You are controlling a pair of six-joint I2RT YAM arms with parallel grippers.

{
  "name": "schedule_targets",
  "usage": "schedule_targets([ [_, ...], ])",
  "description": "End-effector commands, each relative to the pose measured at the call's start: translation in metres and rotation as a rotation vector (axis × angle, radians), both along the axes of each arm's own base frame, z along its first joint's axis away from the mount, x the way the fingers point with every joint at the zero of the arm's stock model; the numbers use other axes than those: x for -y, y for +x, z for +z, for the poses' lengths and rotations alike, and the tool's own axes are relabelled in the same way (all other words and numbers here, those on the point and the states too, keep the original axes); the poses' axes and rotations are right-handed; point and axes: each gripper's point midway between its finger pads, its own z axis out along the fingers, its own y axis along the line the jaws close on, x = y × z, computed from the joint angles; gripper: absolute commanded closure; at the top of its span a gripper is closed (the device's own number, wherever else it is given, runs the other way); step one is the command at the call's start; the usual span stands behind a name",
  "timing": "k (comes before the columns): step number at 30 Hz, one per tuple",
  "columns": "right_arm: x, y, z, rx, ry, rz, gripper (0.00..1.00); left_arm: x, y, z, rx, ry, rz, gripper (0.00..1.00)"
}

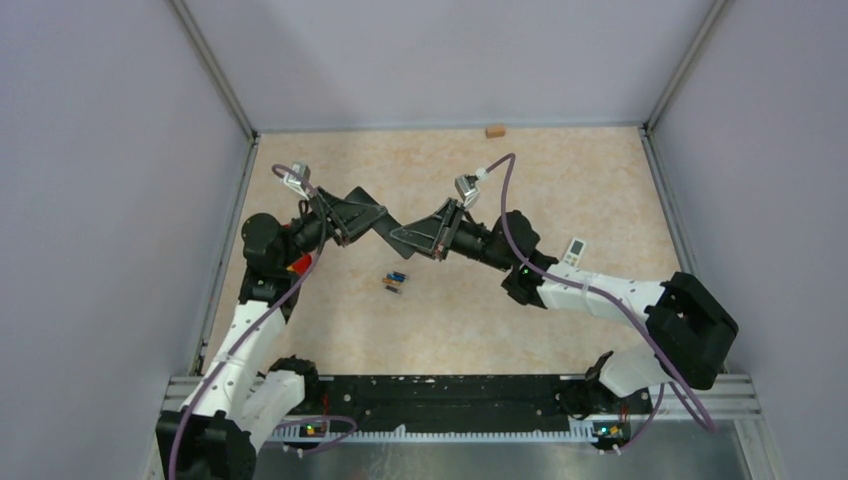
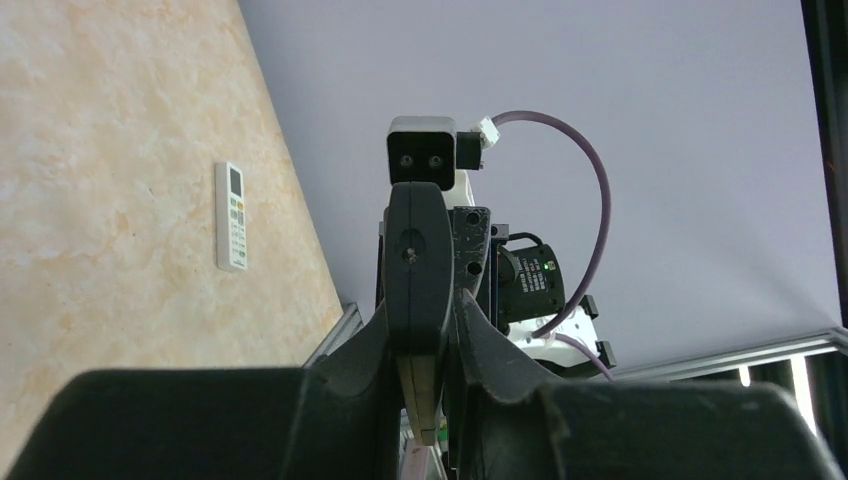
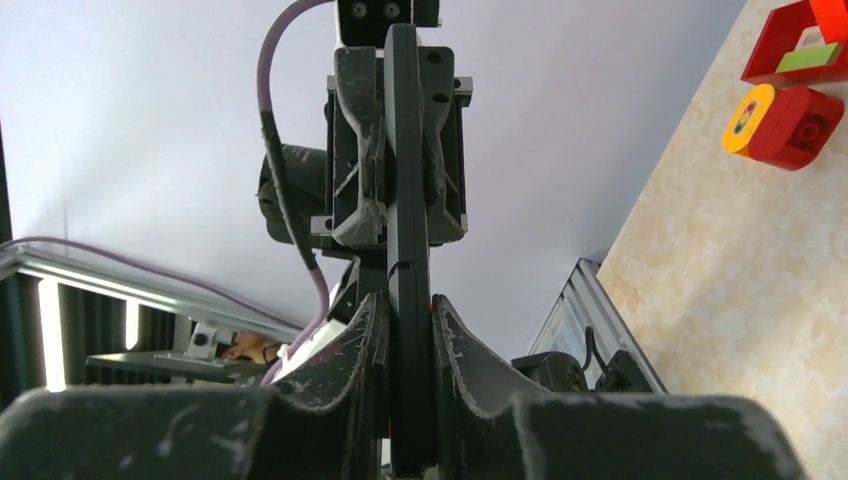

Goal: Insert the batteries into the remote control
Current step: Remove the battery cover from the center of the board.

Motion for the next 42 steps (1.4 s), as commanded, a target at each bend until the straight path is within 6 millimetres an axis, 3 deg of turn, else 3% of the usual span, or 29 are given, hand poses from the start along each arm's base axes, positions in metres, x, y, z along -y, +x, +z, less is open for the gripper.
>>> schedule_targets([
  [1, 0.004, -0.004, -0.032, 0.005, -0.070, 0.010, 0.93, 0.001, -0.009, 0.047, 0.097, -0.064, -0.037, 1.00],
  [4, 0.008, -0.010, -0.037, 0.051, -0.080, 0.044, 0.94, 0.003, -0.013, 0.060, 0.140, -0.056, -0.064, 1.00],
  [8, 0.016, -0.010, -0.035, 0.071, -0.071, 0.029, 0.90, 0.002, -0.010, 0.055, 0.140, -0.021, -0.042, 1.00],
  [10, 0.017, -0.003, -0.036, 0.046, -0.085, -0.010, 0.79, 0.001, -0.005, 0.047, 0.123, -0.010, -0.021, 1.00],
  [12, 0.018, 0.011, -0.056, -0.050, -0.183, -0.077, 0.62, 0.001, -0.001, 0.038, 0.111, -0.003, -0.006, 1.00],
  [15, 0.017, 0.022, -0.066, -0.100, -0.217, -0.125, 0.46, 0.000, 0.007, 0.022, 0.088, -0.005, 0.011, 1.00],
  [22, 0.020, 0.023, -0.064, -0.163, -0.138, -0.139, 0.36, -0.002, 0.023, -0.004, 0.086, 0.030, 0.049, 1.00],
  [27, 0.030, 0.015, -0.058, -0.184, -0.077, -0.137, 0.23, -0.005, 0.028, -0.012, 0.139, 0.099, 0.093, 1.00],
  [31, 0.031, 0.009, -0.051, -0.181, -0.053, -0.113, 0.25, -0.007, 0.028, -0.015, 0.166, 0.142, 0.109, 1.00],
  [36, 0.028, 0.009, -0.047, -0.185, -0.043, -0.096, 0.45, -0.007, 0.028, -0.020, 0.156, 0.161, 0.109, 1.00],
  [42, 0.027, 0.011, -0.055, -0.248, -0.051, -0.098, 0.59, -0.009, 0.029, -0.021, 0.164, 0.188, 0.123, 1.00],
])
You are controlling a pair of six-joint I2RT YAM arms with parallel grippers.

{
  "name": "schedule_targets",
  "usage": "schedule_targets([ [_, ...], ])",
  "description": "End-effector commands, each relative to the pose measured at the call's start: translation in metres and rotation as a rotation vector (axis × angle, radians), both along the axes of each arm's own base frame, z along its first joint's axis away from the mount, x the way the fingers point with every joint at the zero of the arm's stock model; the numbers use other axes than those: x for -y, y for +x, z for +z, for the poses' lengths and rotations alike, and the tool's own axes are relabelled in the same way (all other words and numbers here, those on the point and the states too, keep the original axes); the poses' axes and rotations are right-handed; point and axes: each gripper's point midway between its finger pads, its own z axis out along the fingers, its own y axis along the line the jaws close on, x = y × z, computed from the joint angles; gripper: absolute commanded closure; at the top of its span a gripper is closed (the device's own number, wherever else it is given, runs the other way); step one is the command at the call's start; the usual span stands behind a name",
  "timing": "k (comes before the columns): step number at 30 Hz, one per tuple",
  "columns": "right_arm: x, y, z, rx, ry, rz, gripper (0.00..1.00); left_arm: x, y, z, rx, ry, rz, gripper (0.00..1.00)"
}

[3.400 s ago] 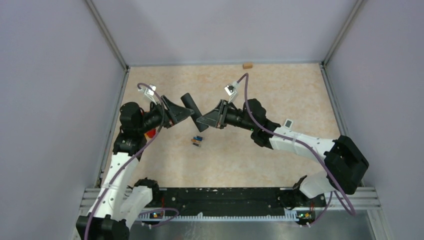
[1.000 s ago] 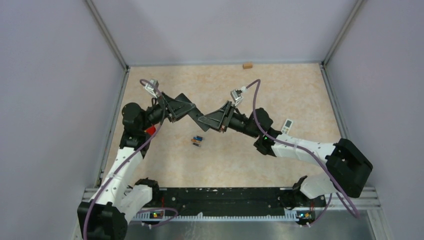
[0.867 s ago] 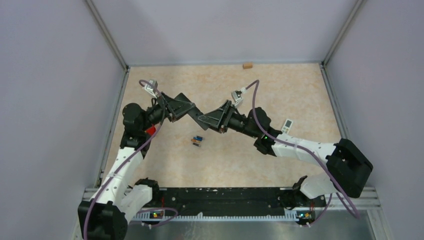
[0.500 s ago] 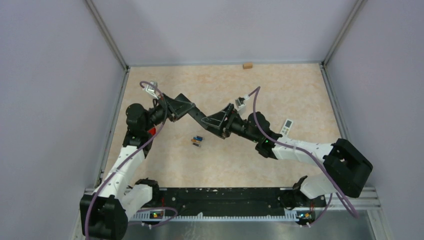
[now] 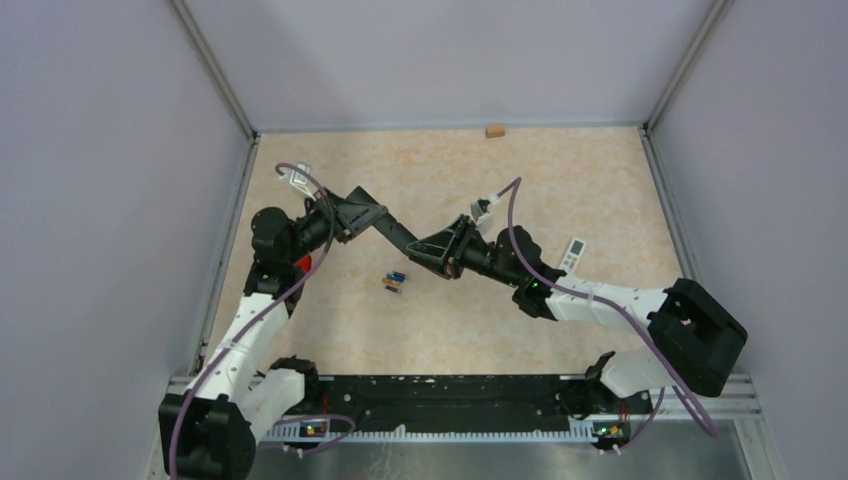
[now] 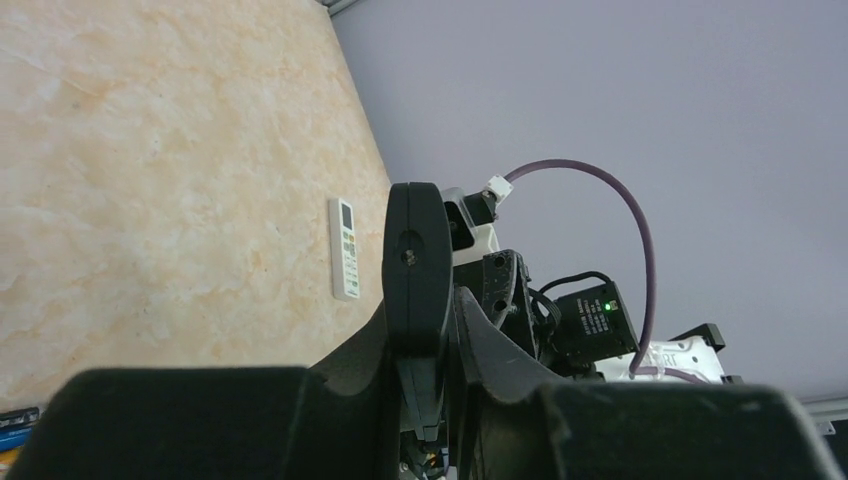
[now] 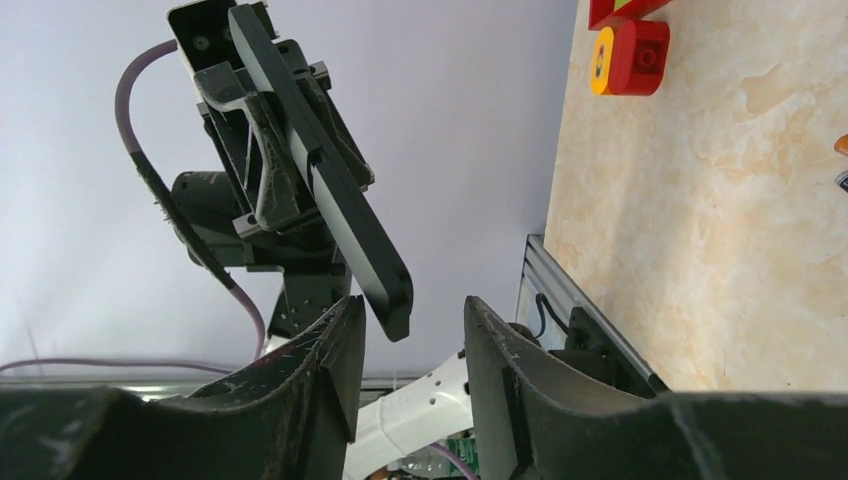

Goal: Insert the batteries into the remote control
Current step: Remove the battery cover from the center of the board.

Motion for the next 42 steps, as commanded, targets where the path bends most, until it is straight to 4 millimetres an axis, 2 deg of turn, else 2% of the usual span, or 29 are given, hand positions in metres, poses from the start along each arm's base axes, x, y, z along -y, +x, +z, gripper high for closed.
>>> schedule_targets([
  [1, 0.002, 0.002, 0.015, -0.002, 0.049, -0.008, 0.60, -0.005, -0.001, 0.018, 0.095, 0.026, 0.029, 1.00],
  [3, 0.002, 0.003, 0.020, 0.020, 0.060, -0.010, 0.64, -0.005, -0.003, 0.017, 0.094, 0.029, 0.026, 1.00],
  [7, 0.001, 0.003, 0.026, 0.052, 0.077, -0.004, 0.66, -0.004, -0.004, 0.012, 0.074, 0.033, 0.021, 1.00],
  [11, 0.000, 0.003, 0.034, 0.083, 0.107, -0.002, 0.56, -0.003, -0.005, 0.009, 0.062, 0.029, 0.012, 1.00],
  [13, -0.002, 0.004, 0.033, 0.081, 0.113, 0.003, 0.56, -0.004, -0.005, 0.008, 0.057, 0.028, 0.014, 1.00],
  [17, -0.005, 0.003, 0.030, 0.056, 0.111, 0.019, 0.65, -0.004, -0.004, 0.007, 0.060, 0.035, 0.022, 1.00],
  [21, -0.002, 0.001, 0.023, 0.025, 0.071, 0.015, 0.68, -0.006, -0.002, 0.006, 0.072, 0.056, 0.041, 1.00],
  [31, -0.001, -0.004, 0.028, 0.018, 0.061, 0.035, 0.80, -0.014, 0.001, -0.003, 0.073, 0.147, 0.091, 1.00],
  [37, -0.002, -0.003, 0.041, 0.074, 0.116, 0.033, 0.84, -0.011, -0.001, -0.006, 0.060, 0.140, 0.063, 1.00],
  [42, -0.007, 0.003, 0.041, 0.086, 0.117, 0.029, 0.79, -0.007, -0.007, -0.003, 0.071, 0.124, 0.029, 1.00],
])
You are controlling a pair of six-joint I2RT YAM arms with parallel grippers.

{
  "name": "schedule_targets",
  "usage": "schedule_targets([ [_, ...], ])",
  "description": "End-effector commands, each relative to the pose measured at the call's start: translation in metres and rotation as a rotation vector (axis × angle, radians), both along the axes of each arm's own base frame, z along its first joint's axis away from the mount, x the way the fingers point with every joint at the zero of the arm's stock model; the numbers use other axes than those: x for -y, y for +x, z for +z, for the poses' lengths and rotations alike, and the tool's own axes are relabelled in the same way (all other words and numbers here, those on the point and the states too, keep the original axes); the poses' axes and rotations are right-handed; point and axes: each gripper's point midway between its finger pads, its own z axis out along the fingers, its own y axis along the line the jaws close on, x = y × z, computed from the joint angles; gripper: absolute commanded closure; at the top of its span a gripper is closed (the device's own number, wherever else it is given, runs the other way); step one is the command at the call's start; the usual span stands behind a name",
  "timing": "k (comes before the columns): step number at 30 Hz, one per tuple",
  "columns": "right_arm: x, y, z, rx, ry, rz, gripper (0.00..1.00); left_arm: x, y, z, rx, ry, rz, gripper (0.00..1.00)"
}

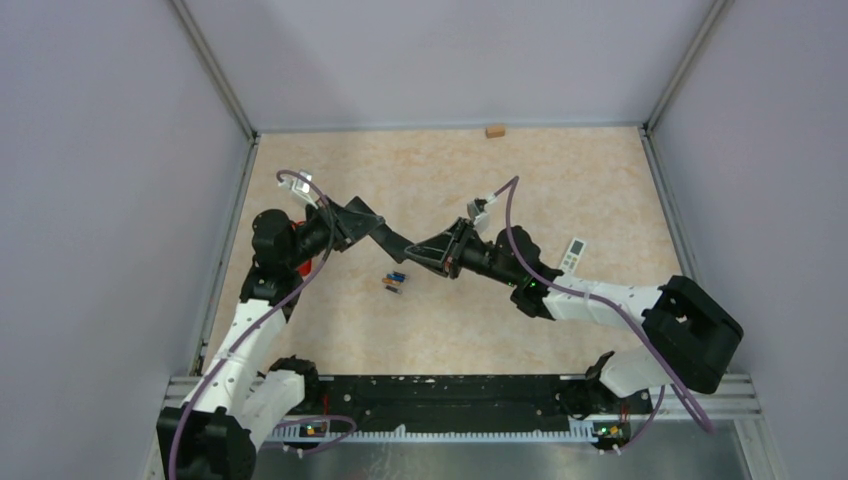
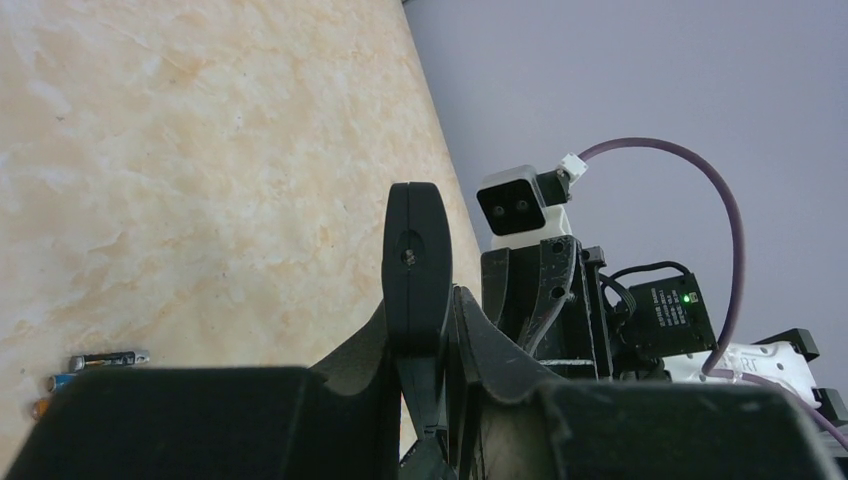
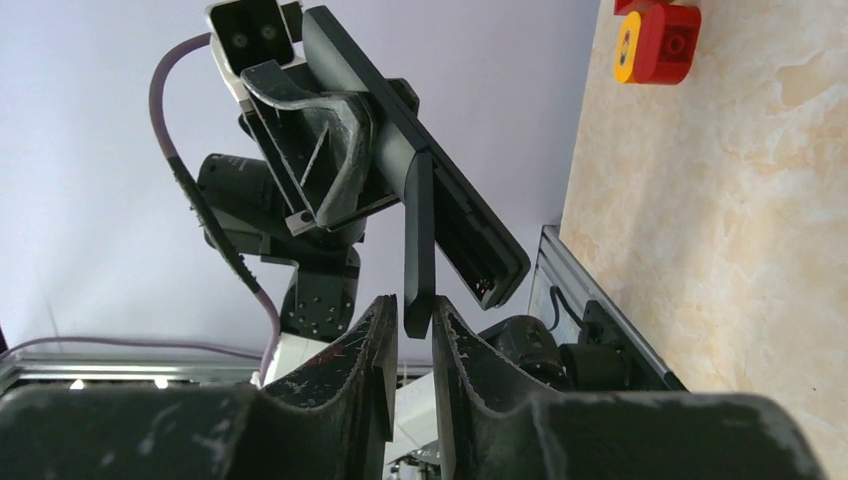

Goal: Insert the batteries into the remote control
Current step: Remove the battery cover from the center of the board.

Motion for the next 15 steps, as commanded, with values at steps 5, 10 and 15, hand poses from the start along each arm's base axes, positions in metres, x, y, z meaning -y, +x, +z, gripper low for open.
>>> schedule_targets([
  [5, -0.011, 0.009, 0.037, 0.083, 0.101, 0.013, 0.80, 0.004, -0.009, 0.024, 0.098, -0.008, -0.053, 1.00],
  [10, -0.007, 0.007, 0.040, 0.085, 0.115, 0.009, 0.99, -0.002, -0.003, 0.018, 0.092, 0.026, -0.001, 1.00],
  [15, 0.009, 0.005, 0.034, 0.130, 0.019, -0.043, 1.00, -0.014, 0.008, 0.004, 0.080, 0.092, 0.087, 1.00],
])
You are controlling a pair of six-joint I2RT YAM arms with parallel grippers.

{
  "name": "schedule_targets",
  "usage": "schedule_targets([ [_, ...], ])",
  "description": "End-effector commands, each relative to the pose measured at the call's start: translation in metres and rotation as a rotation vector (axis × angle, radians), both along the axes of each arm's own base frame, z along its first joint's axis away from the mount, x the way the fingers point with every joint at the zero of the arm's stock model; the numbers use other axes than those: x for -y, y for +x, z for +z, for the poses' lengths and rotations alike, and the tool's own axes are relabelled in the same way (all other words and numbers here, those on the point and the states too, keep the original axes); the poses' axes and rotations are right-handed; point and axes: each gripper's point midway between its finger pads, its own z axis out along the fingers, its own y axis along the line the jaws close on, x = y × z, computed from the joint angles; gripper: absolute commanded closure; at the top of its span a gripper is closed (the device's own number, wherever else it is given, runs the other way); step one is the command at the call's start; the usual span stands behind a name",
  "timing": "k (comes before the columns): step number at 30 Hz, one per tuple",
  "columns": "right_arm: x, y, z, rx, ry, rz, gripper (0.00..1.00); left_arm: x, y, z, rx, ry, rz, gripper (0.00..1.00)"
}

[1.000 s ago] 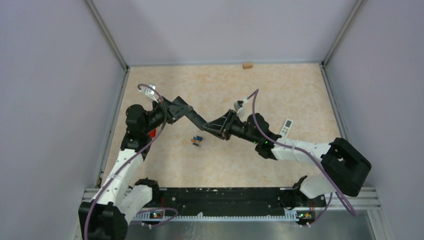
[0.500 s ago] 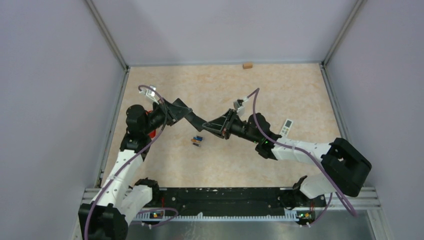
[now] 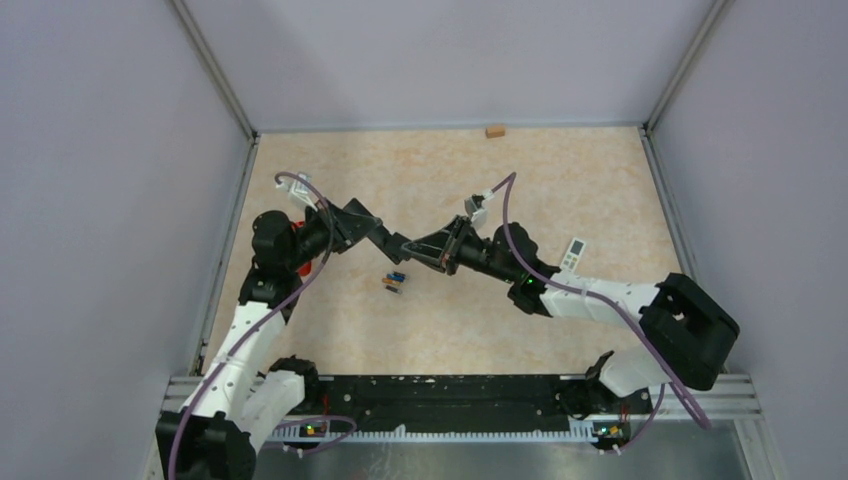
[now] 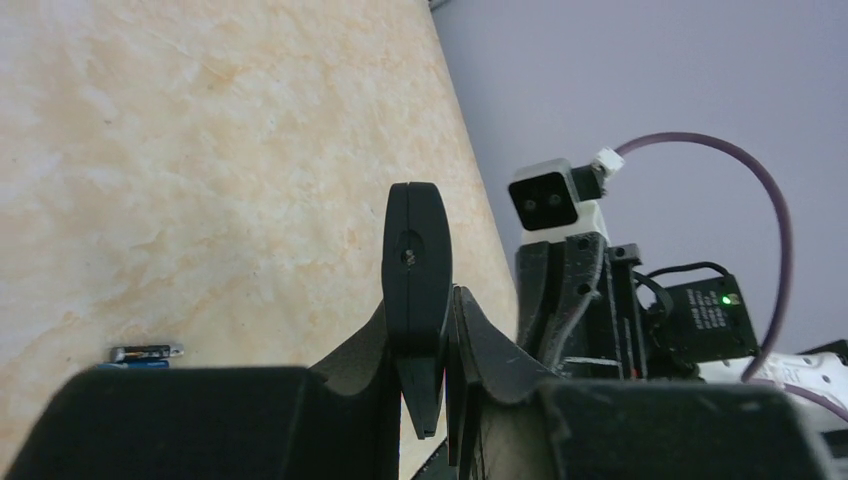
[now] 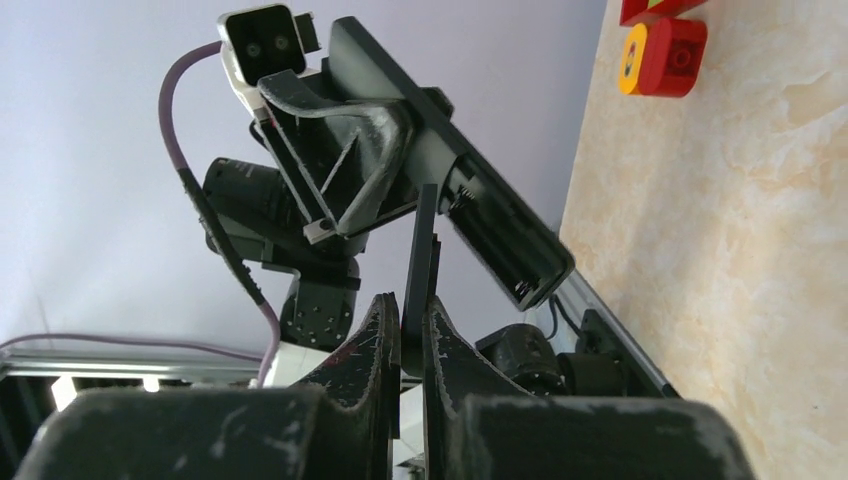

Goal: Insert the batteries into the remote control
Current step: Remove the battery cover from the center of the board, then place the battery cover at the center of the board.

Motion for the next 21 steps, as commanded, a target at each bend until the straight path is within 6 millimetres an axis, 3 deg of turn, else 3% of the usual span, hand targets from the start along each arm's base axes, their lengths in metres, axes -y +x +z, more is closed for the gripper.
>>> schedule_targets([
  [1, 0.021, 0.002, 0.024, 0.120, -0.035, -0.071, 1.00, -0.012, 0.010, 0.008, 0.080, 0.063, 0.079, 1.00],
  [4, 0.044, 0.012, 0.003, 0.130, -0.169, -0.169, 1.00, -0.013, 0.013, 0.004, 0.094, 0.078, 0.091, 1.00],
  [12, 0.109, 0.032, -0.093, 0.034, -0.506, -0.289, 1.00, -0.013, 0.012, 0.011, 0.156, 0.126, 0.067, 1.00],
  [16, 0.125, 0.032, -0.135, -0.016, -0.605, -0.273, 1.00, -0.012, 0.009, 0.017, 0.188, 0.153, 0.049, 1.00],
  [21, 0.136, 0.031, -0.171, -0.040, -0.714, -0.227, 1.00, -0.015, 0.005, 0.017, 0.190, 0.190, 0.049, 1.00],
])
